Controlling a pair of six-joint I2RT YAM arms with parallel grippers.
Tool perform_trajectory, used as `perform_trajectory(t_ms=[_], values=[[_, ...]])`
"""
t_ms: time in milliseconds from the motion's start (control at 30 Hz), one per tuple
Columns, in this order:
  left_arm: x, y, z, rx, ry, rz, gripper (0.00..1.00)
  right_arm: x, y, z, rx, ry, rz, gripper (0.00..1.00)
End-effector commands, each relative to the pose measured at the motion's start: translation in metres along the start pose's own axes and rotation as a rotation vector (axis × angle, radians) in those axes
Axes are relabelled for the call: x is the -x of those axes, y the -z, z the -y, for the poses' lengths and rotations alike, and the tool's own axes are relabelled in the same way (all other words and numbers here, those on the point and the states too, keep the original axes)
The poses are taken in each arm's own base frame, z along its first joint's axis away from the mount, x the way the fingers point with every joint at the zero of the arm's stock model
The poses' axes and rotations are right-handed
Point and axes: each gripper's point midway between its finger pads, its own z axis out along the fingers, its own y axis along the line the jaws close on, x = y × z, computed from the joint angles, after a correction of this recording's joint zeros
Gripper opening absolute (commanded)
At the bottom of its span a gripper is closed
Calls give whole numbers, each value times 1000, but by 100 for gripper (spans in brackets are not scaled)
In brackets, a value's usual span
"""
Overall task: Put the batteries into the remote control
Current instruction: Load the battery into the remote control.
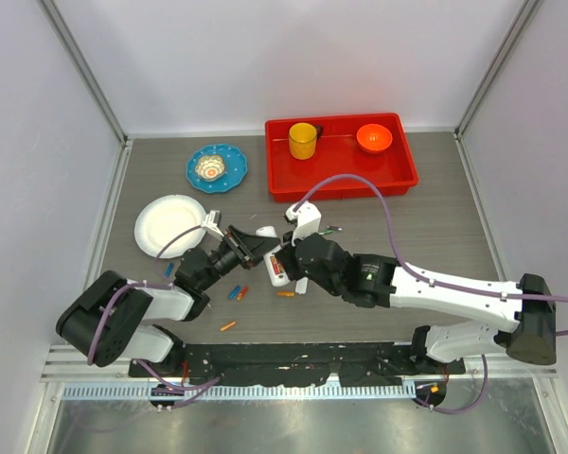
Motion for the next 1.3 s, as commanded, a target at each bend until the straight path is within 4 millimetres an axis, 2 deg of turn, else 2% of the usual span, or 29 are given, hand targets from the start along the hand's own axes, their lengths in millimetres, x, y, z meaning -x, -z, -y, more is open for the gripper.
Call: perform_trajectory(t_ms=[0,233,700,833,967,1267], values=[[7,8,79,-306,-99,33,1,11,-5,-8,-6,5,45,1],[6,10,82,-317,-101,30,0,-2,-10,-5,-31,19,25,1],[4,12,83,-319,-102,24,1,-1,-13,-1,-63,27,57,1],[6,12,86,-329,-105,34,0,-16,-15,-4,-41,76,-24,1],[8,12,90,-338,-114,42,0,-34,-13,1,-56,93,-107,1],[13,11,104,-373,-135,71,0,-55,-16,0,-72,76,-196,1]])
